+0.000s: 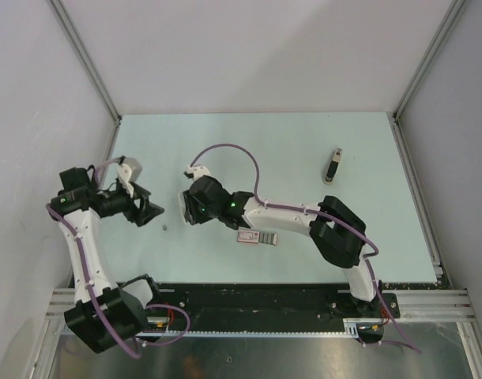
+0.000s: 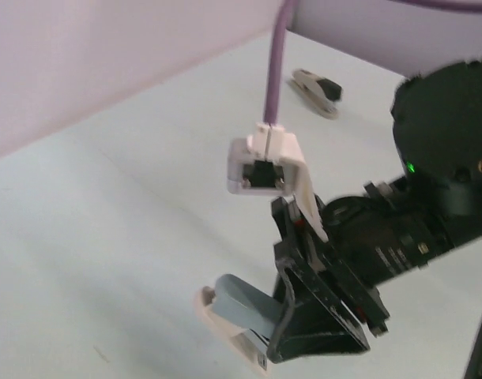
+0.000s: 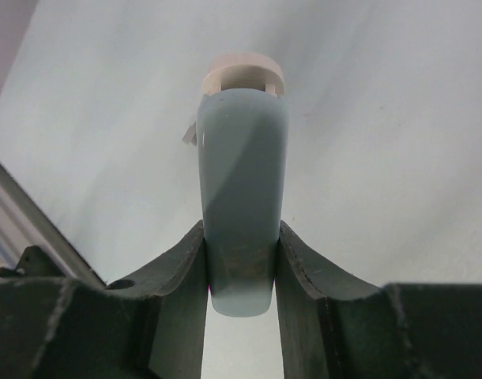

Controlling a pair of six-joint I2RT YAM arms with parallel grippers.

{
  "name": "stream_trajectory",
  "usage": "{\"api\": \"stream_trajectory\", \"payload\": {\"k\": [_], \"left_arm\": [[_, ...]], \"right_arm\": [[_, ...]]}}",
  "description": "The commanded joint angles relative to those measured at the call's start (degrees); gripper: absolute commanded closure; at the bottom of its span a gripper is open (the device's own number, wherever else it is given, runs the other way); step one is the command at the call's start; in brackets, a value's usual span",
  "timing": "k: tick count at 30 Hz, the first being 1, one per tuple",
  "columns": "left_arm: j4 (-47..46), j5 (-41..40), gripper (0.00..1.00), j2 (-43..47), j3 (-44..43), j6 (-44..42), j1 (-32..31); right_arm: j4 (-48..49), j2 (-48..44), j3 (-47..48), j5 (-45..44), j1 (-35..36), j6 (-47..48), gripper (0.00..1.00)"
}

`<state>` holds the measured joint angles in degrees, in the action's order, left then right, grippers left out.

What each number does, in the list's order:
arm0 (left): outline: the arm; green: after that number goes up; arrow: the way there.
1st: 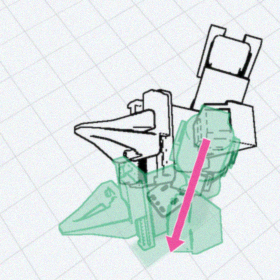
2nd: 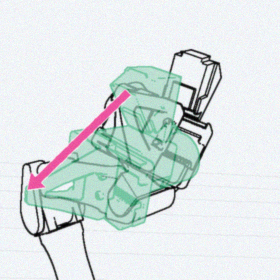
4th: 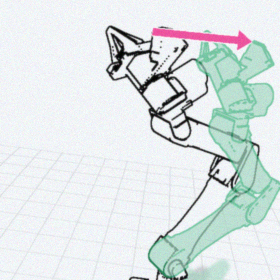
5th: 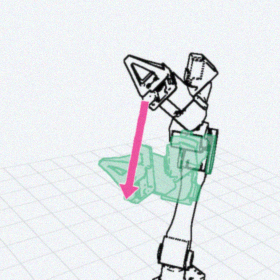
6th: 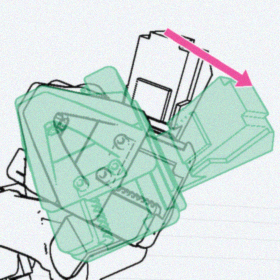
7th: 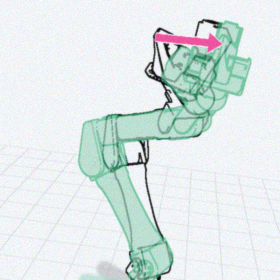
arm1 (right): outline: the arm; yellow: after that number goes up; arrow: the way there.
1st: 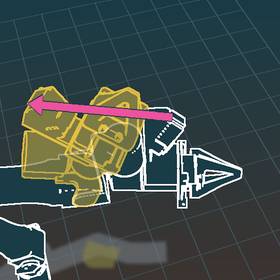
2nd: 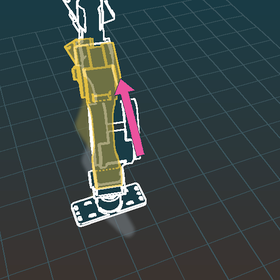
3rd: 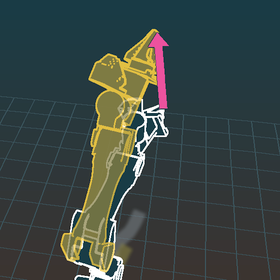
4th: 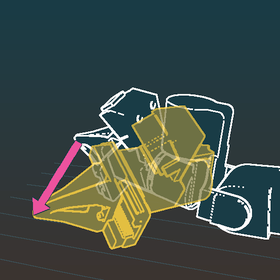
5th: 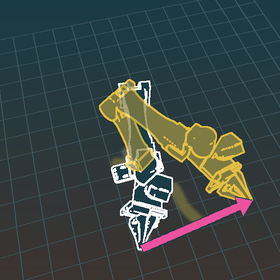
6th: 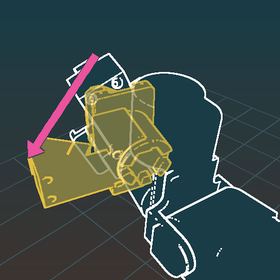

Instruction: Unload the staples from the stapler

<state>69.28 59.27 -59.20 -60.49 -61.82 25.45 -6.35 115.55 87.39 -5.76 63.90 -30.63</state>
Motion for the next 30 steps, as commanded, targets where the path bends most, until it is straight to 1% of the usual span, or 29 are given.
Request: {"api": "stream_trajectory", "payload": {"k": [1,7,15,16,17,20,21,23,27,30], "left_arm": [[0.99,6.88,0.24,-1.15,-3.50,3.11,4.94],[0.25,5.83,0.22,0.58,-1.05,3.44,5.90],[-0.82,4.86,0.15,1.47,0.05,3.99,6.09],[-0.94,4.96,0.12,1.59,0.16,4.03,6.19],[-1.05,5.02,0.10,1.74,0.31,4.06,6.19],[-1.51,4.65,0.08,1.97,0.88,3.81,6.19],[-1.69,4.51,0.07,1.93,1.15,3.81,6.19],[-2.02,4.29,0.02,1.69,1.62,3.75,6.19],[-2.64,4.21,0.01,0.23,2.22,3.61,6.19],[-3.07,4.38,0.01,-1.06,2.17,3.90,6.19]], "right_arm": [[-14.65,5.54,10.47,-3.41,1.21,4.04,1.00],[-23.06,14.53,21.60,-2.12,1.67,3.89,1.00],[-29.51,24.15,33.89,-2.94,2.11,3.29,0.99],[-30.08,25.23,35.47,-3.12,2.15,3.08,0.95],[-30.59,26.03,36.88,-3.34,2.22,2.92,0.89],[-30.89,27.10,38.80,-3.87,2.46,2.56,0.71],[-30.68,26.97,38.85,-4.07,2.46,2.49,0.66],[-30.40,26.50,39.02,-4.30,2.39,2.35,0.59],[-29.80,23.91,38.50,-4.35,2.17,1.99,0.41],[-28.97,20.23,36.93,-4.25,1.57,1.93,0.26]]}}
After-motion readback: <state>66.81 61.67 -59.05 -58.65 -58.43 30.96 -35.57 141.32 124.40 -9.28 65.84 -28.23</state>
